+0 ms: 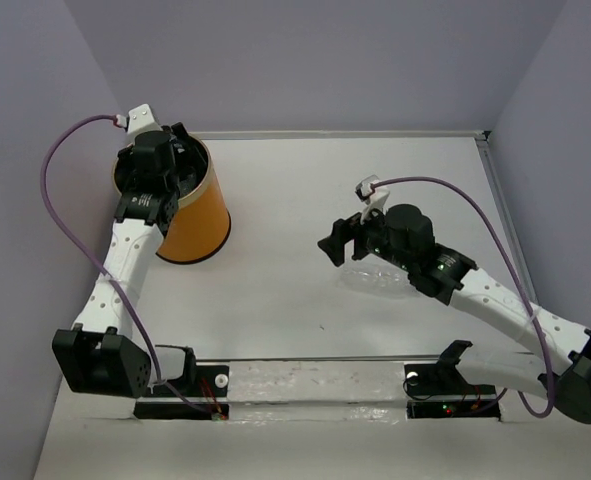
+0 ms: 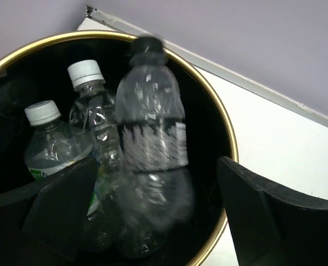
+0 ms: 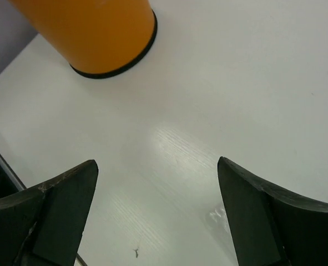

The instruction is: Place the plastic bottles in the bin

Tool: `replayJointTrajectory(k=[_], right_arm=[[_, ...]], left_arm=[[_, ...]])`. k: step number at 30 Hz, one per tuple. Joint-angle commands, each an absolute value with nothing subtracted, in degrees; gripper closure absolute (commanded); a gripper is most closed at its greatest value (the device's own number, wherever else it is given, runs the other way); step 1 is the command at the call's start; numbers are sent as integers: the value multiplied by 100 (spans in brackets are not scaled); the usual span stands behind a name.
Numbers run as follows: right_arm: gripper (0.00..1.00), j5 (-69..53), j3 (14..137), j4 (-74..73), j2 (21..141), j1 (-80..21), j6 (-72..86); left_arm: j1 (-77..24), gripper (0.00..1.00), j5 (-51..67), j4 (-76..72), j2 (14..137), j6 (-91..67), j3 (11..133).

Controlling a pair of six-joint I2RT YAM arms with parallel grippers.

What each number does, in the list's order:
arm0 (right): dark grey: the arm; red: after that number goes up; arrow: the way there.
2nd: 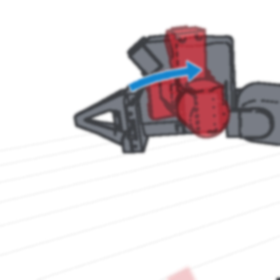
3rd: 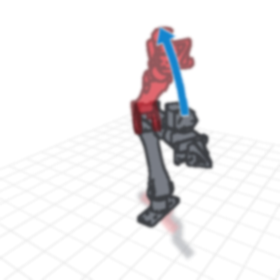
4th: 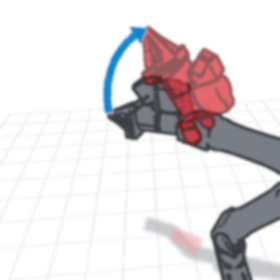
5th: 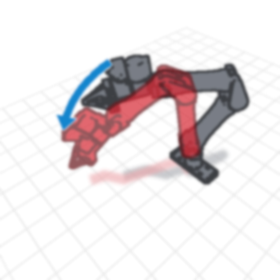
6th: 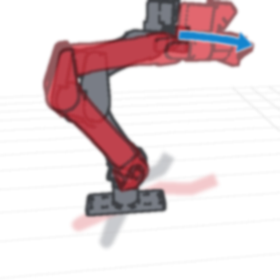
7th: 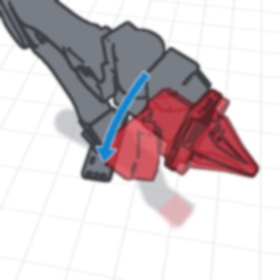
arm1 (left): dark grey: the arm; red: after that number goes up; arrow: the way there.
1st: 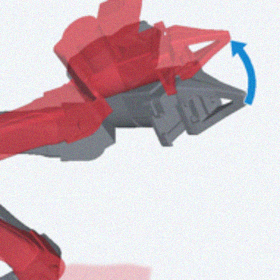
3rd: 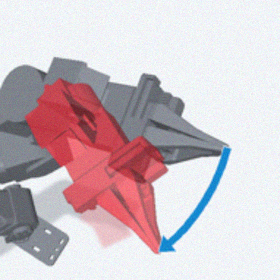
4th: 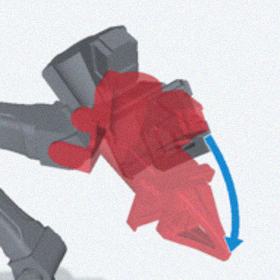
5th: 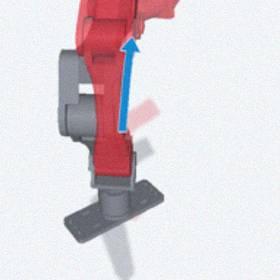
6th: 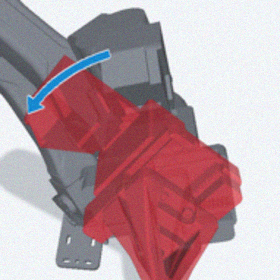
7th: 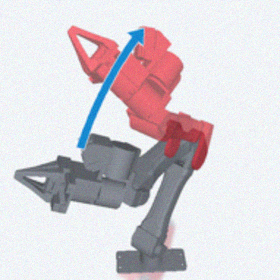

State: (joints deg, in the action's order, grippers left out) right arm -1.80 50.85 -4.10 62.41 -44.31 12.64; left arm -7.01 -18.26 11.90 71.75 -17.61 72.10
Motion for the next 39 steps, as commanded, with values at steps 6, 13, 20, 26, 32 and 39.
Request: replayJointTrajectory(k=[6, 13, 20, 26, 32, 39], right_arm=[[3, 403, 5474, -2512, 6335, -4290, 932], [1, 1168, 6460, -4850, 7636, -4289, 703], [0, 1652, 7022, -5660, 8779, -4289, 62], [0, 1161, 7242, -5371, 9263, -4289, -922], [0, 344, 7505, -4605, 10229, -4289, -1362], [36, 369, 7646, -4264, 10705, -4087, -1406]], left_arm=[[-677, 1, -1811, 765, 6241, -2048, 6733], [-852, 1, -397, 554, 4670, -2083, 5803], [-1747, 1, -315, 860, 3886, -1785, 5519], [-2241, 1, -457, 967, 3622, -1731, 5467], [-2540, 1, -703, 949, 3183, -1600, 5493], [-2619, 1, -1028, 950, 2883, -1485, 5370]])
